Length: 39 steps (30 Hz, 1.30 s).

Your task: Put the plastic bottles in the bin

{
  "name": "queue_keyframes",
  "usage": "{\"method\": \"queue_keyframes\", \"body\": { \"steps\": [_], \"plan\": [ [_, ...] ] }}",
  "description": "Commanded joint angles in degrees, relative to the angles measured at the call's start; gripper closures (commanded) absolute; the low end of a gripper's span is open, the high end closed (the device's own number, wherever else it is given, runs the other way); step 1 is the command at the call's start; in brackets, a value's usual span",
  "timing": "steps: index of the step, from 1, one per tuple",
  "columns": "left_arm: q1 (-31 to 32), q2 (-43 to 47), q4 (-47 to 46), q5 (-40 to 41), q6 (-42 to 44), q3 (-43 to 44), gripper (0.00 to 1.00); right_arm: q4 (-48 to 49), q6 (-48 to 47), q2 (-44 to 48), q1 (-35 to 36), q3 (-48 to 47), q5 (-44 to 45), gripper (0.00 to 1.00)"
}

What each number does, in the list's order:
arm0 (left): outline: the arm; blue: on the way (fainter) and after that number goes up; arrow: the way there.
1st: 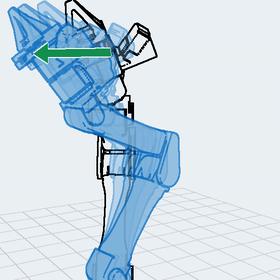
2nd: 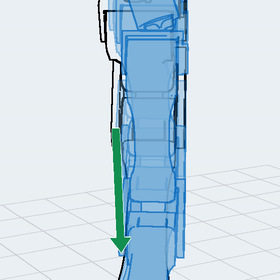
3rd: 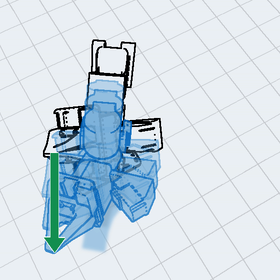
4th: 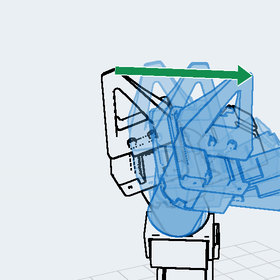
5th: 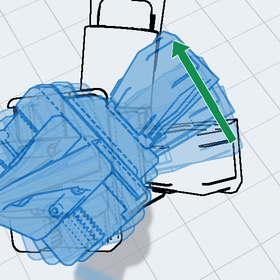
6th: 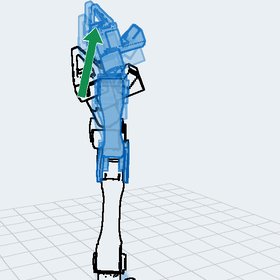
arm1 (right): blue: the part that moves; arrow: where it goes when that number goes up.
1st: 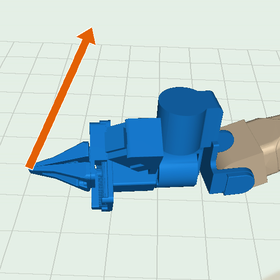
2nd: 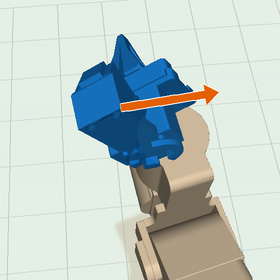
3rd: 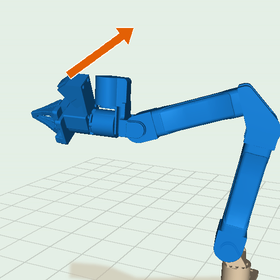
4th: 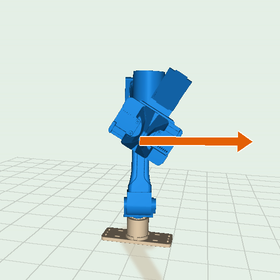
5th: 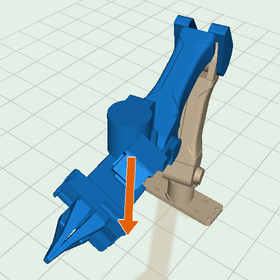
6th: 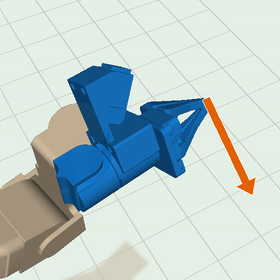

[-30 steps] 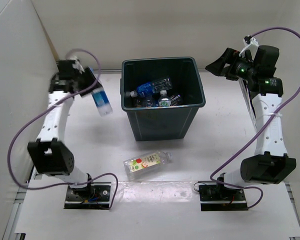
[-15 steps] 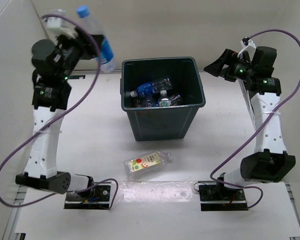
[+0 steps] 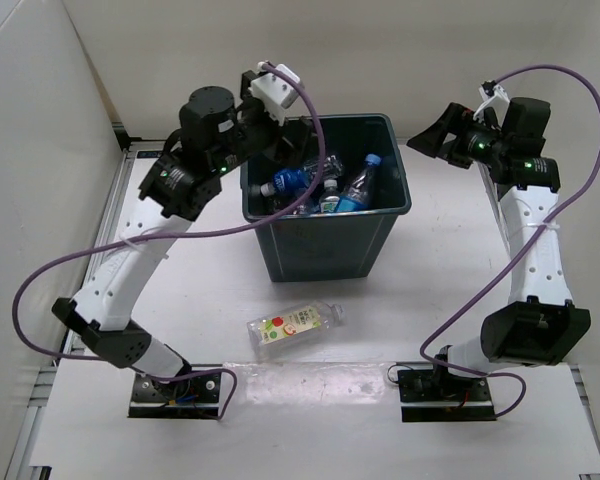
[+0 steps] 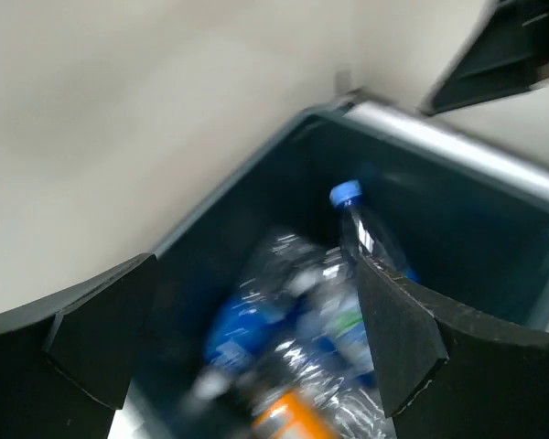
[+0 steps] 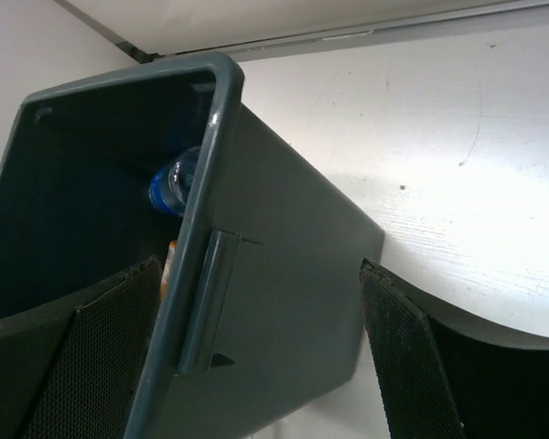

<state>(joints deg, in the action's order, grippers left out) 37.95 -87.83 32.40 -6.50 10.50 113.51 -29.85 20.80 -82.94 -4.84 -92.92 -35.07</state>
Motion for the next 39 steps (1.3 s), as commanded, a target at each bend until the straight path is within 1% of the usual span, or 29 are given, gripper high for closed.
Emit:
{"method": "queue_keyframes", "body": {
  "steps": [1,3,4,5,6,8,10,11,12,13,14,15,16,17,18,19,20,21,22,23,25,26,27,28,29,34,36,38,39],
  "plan": [
    [-2.88,7.84,0.47,6.24,8.73,-1.19,0.0,2.07,-0.32,2.08,-0.52,0.9,-1.58,0.1],
    [-2.97,8.81,4.23,7.63,11.98,-1.19,0.0,2.16,-0.32,2.34,-0.78,1.08,-1.67,0.1],
    [-1.49,9.69,5.73,8.08,19.65,-0.41,0.0,2.33,-0.32,2.51,-0.87,1.6,-1.84,0.1],
    [0.78,9.87,10.01,11.13,21.56,-0.4,0.0,2.68,-0.14,2.43,-0.78,1.78,-1.84,0.1],
    [1.5,10.13,11.27,13.16,23.58,0.12,0.0,2.69,-0.06,2.52,-0.78,2.22,-1.76,0.1],
    [3.79,11.71,13.2,13.97,22.81,-0.39,0.0,3.21,0.21,2.6,-0.43,2.84,-1.84,0.1],
    [5.02,14.17,13.65,15.02,21.58,-4.07,0.0,3.92,0.56,2.69,-0.34,3.54,-1.93,0.1],
    [7.37,16.7,13.39,15.81,20.62,-6.53,0.0,3.83,0.56,2.87,-0.08,3.89,-1.85,0.1],
    [8.53,17.69,12.69,18.95,20.79,-7.94,0.0,4.09,0.04,2.95,-0.08,4.07,-1.84,0.1],
    [11.24,18.48,12.34,20.03,21.22,-9.52,0.0,4.01,0.47,3.04,0.01,4.07,-1.93,0.1],
    [14.83,21.01,12.16,21.26,23.66,-14.5,0.0,3.92,0.21,3.04,0.18,4.24,-1.85,0.1],
    [18.7,21.91,10.5,25.1,24.12,-16.29,0.0,3.83,0.3,3.04,0.18,4.33,-2.02,0.1],
    [22.21,23.65,10.23,28.96,24.91,-20.14,0.0,3.83,-0.05,2.96,0.1,4.24,-2.11,0.1],
    [23.56,23.85,10.31,32.48,25.09,-20.96,0.0,3.83,0.03,3.04,0.01,4.33,-2.02,0.1],
    [26.53,24.11,10.22,34.17,25.09,-21.84,0.0,3.92,-0.14,3.13,-0.08,4.59,-2.02,0.1],
    [27.78,24.46,10.05,37.23,24.31,-23.24,0.0,3.92,-0.4,3.13,-0.17,4.59,-2.02,0.1],
    [30.66,24.81,10.22,38.05,23.69,-23.69,0.0,3.92,-0.58,3.31,-0.34,4.86,-2.11,0.1],
    [31.64,24.81,10.92,37.79,23.43,-24.73,0.0,3.66,-0.5,3.31,-0.26,5.12,-2.02,0.1],
    [32.7,24.81,11.36,37.1,23.34,-25.09,0.0,3.48,-0.67,3.22,-0.17,5.3,-2.11,0.1],
    [35.41,24.47,12.06,36.57,23.07,-25.88,0.0,3.39,-0.76,3.31,-0.17,5.47,-2.11,0.1],
    [37.1,23.5,14.6,34.29,21.76,-26.15,0.0,3.56,-0.93,3.13,0.09,5.65,-2.28,0.1],
    [38.32,22.28,15.58,33.32,18.53,-25.63,0.0,3.31,-1.02,3.13,0.1,5.65,-2.2,0.1],
    [39.12,21.92,16.54,32.44,17.37,-25.54,0.0,3.48,-1.28,2.96,0.27,5.56,-2.2,0.1],
    [39.56,21.65,18.99,29.3,16.32,-25.62,0.0,3.57,-1.37,3.04,0.27,5.65,-2.02,0.1],
    [40.0,21.48,19.36,29.09,13.87,-26.15,0.0,3.65,-1.72,2.96,0.27,5.48,-2.11,0.1],
    [43.43,22.09,15.6,28.04,3.58,-34.31,0.0,3.83,-2.51,3.13,0.18,6.18,-2.19,0.1],
    [43.52,21.83,13.93,29.88,0.33,-37.12,0.0,3.48,-3.65,3.65,0.18,6.53,-2.28,0.1],
    [43.52,21.74,12.34,30.58,-1.01,-38.54,0.0,3.04,-4.1,4.01,0.09,6.7,-2.2,0.1],
    [43.43,22.26,11.81,30.58,-1.45,-40.89,0.0,2.95,-4.36,4.36,0.01,6.88,-2.2,0.1]
  ]
}}
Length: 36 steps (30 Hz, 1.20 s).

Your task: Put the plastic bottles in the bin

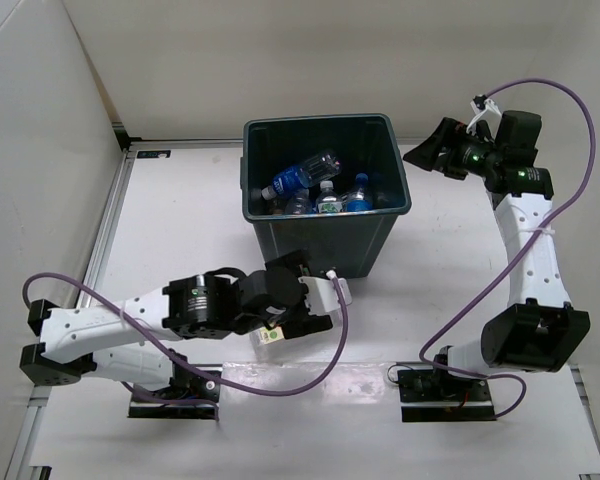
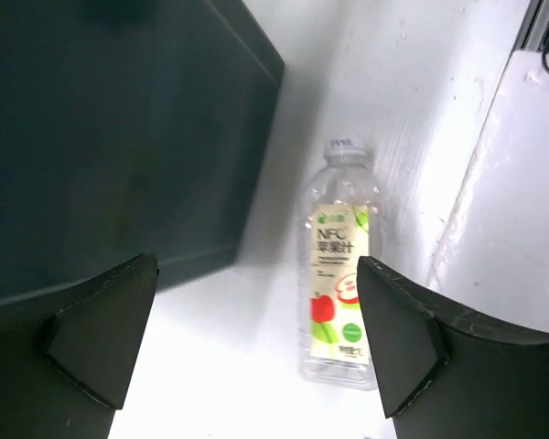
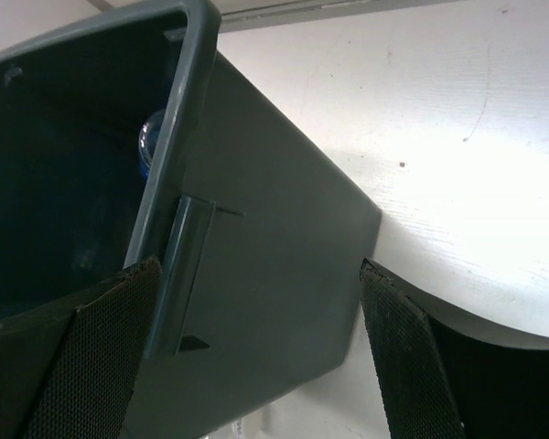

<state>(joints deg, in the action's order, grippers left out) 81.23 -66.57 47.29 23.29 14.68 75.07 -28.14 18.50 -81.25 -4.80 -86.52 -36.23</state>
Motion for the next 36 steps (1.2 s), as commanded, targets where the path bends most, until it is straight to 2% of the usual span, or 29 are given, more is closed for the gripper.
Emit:
{"method": "queue_keyframes", "body": {
  "steps": [1,6,14,17,20,30,36],
  "plan": [
    [-0.19,1.09,-5.08,0.97,-6.84,-3.43,0.0,0.81,-2.07,2.59,-0.12,0.48,-1.04,0.1],
    [-3.36,3.72,-6.95,-4.11,-9.57,-9.76,0.0,-0.25,-3.82,3.29,0.14,1.44,-1.13,0.1],
    [-10.55,-0.48,-6.24,-11.33,-13.7,-14.77,0.0,0.81,-2.94,5.14,0.75,4.78,-0.42,0.1],
    [-15.64,-1.81,-9.92,-16.15,-14.24,-17.31,0.0,0.81,-2.95,6.28,0.32,5.83,-0.42,0.1],
    [-17.94,-3.3,-12.73,-20.2,-13.89,-18.29,0.0,-0.07,-3.21,7.68,-0.47,6.63,-0.6,0.1],
    [-20.23,-10.51,-14.67,-30.05,-14.24,-18.81,0.0,-2.09,-4.26,10.15,-2.85,9.0,-0.77,0.1],
    [-21.81,-11.57,-16.44,-34.0,-18.19,-21.27,0.0,-2.01,-4.35,11.2,-2.85,10.84,-0.95,0.1]
  ]
}}
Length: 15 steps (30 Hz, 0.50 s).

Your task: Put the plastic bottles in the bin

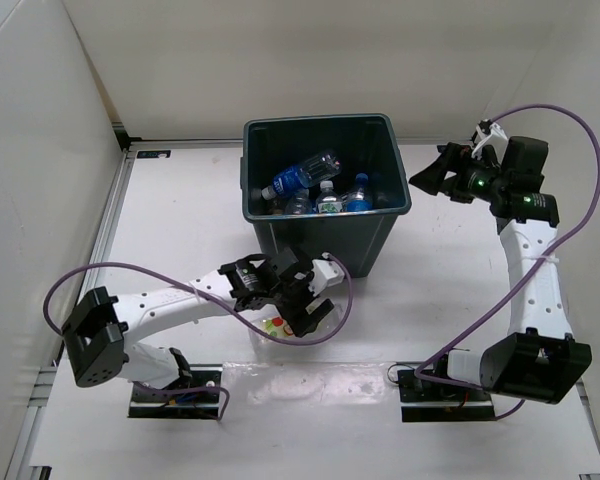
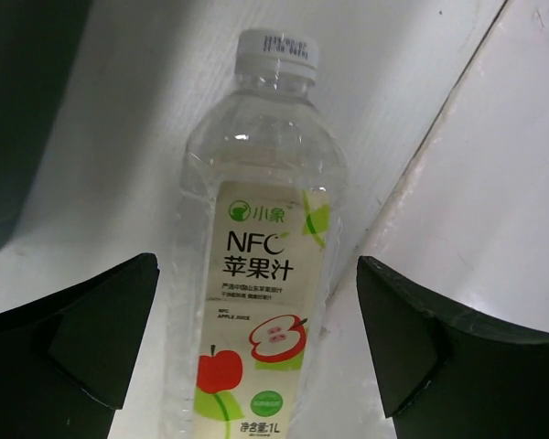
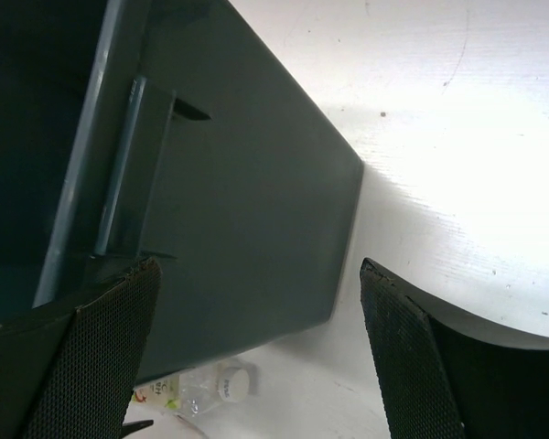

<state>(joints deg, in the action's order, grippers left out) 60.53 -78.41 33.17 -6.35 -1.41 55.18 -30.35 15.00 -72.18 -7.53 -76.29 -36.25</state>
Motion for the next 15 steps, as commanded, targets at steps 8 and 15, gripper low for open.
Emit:
{"method": "queue_keyframes", "body": {
  "steps": [8,15],
  "plan": [
    [-6.92,-7.0,-1.97,-10.17,-2.73,-0.51,0.0,0.82,-0.68,2.75,-0.03,2.46,-1.19,0.1],
    [-6.74,-12.91,0.41,-14.39,-1.67,2.57,0.0,-0.15,-2.17,3.8,-0.56,3.08,-0.93,0.1]
  ]
}}
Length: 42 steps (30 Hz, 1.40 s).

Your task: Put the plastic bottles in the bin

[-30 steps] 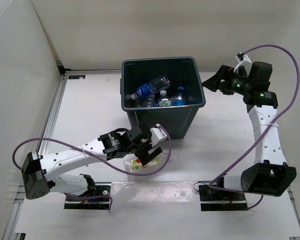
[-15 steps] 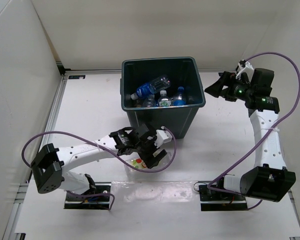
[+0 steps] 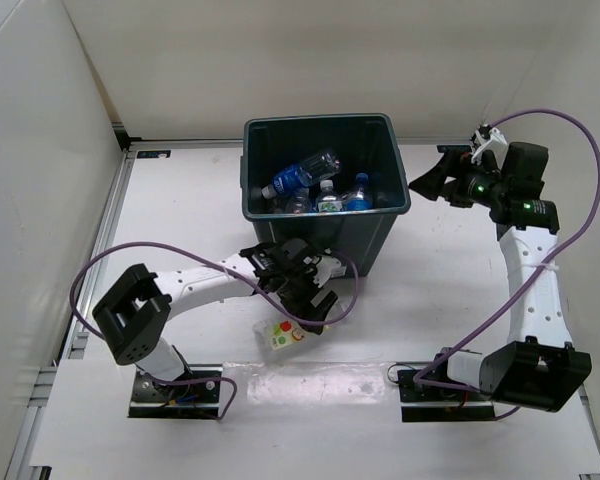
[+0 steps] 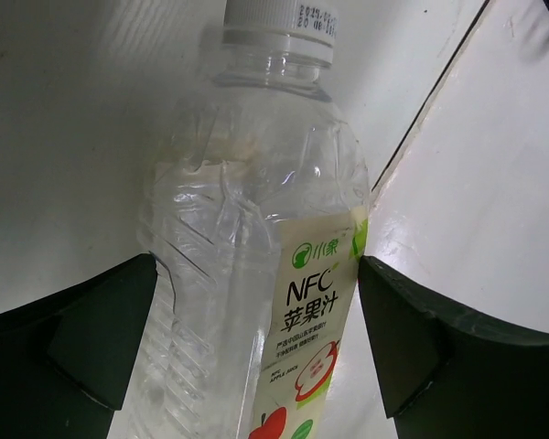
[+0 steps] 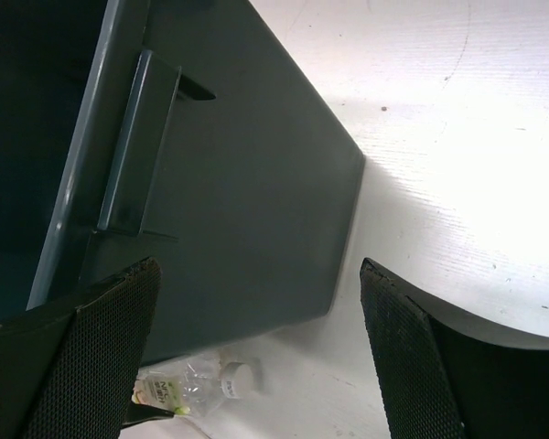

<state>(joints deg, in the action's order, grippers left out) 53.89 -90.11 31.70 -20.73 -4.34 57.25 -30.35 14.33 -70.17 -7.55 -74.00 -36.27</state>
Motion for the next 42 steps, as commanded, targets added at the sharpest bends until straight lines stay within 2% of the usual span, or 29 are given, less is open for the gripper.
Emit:
{"method": "queue_keyframes", "body": {
  "steps": [1,5,6,7,10,11,14,16,18,23,26,27,29,33,36,37,42],
  "plan": [
    [0.07,-1.13,2.13,0.34,1.18,0.32,0.0,-0.15,-1.58,1.88,-0.53,1.13,-0.99,0.1],
    [1.21,-2.09,3.97,0.25,0.82,-0.12,0.0,-0.24,-1.41,2.41,-0.36,2.19,-0.82,0.1],
    [1.92,-2.79,4.33,0.25,0.82,-0.73,0.03,-0.41,-1.49,2.32,-0.27,2.28,-0.82,0.1],
    [2.97,-2.8,4.85,0.43,0.82,-1.09,0.09,-0.24,-1.5,2.23,-0.1,2.45,-0.56,0.1],
    [4.64,-3.15,5.73,0.95,0.56,-1.88,0.2,0.11,-1.5,2.06,0.08,2.63,-0.38,0.1],
    [4.82,-2.8,6.0,1.83,0.56,-1.8,0.31,0.2,-1.58,2.06,0.17,2.54,-0.2,0.1],
    [5.17,0.53,8.1,4.81,0.91,-0.3,0.47,0.38,-2.02,2.06,0.43,2.89,0.15,0.1],
    [5.17,3.51,10.56,5.78,1.43,1.7,0.53,0.73,-2.11,2.14,0.52,3.24,0.24,0.1],
    [5.17,5.89,13.82,7.28,2.48,4.34,0.65,0.99,-1.93,2.23,0.61,3.68,0.15,0.1],
    [5.17,12.14,23.55,9.74,3.9,12.25,0.8,1.78,-1.58,2.41,0.17,4.74,0.15,0.1],
    [5.18,15.48,26.56,9.66,5.9,19.98,0.84,1.87,-1.58,2.67,-0.09,5.18,0.15,0.1],
    [5.09,16.44,27.79,10.09,6.01,20.96,0.87,2.39,-1.58,2.67,-0.18,5.35,0.15,0.1],
    [5.17,17.76,28.5,10.27,6.45,22.37,0.87,2.66,-1.23,2.5,-0.09,6.05,0.06,0.1],
    [5.09,17.33,28.94,11.15,7.24,18.43,0.42,3.37,-0.88,2.58,-0.18,6.5,-0.38,0.1],
    [6.4,17.51,26.15,14.22,6.54,12.45,0.17,2.93,-1.32,2.41,-0.27,5.97,-0.2,0.1],
    [6.58,18.2,24.65,15.18,6.19,9.75,0.0,2.49,-1.75,2.32,-0.27,5.71,-0.2,0.1],
    [7.11,16.82,19.1,19.93,5.13,2.26,0.0,0.47,-4.04,2.23,0.17,4.57,0.5,0.1]
  ]
}}
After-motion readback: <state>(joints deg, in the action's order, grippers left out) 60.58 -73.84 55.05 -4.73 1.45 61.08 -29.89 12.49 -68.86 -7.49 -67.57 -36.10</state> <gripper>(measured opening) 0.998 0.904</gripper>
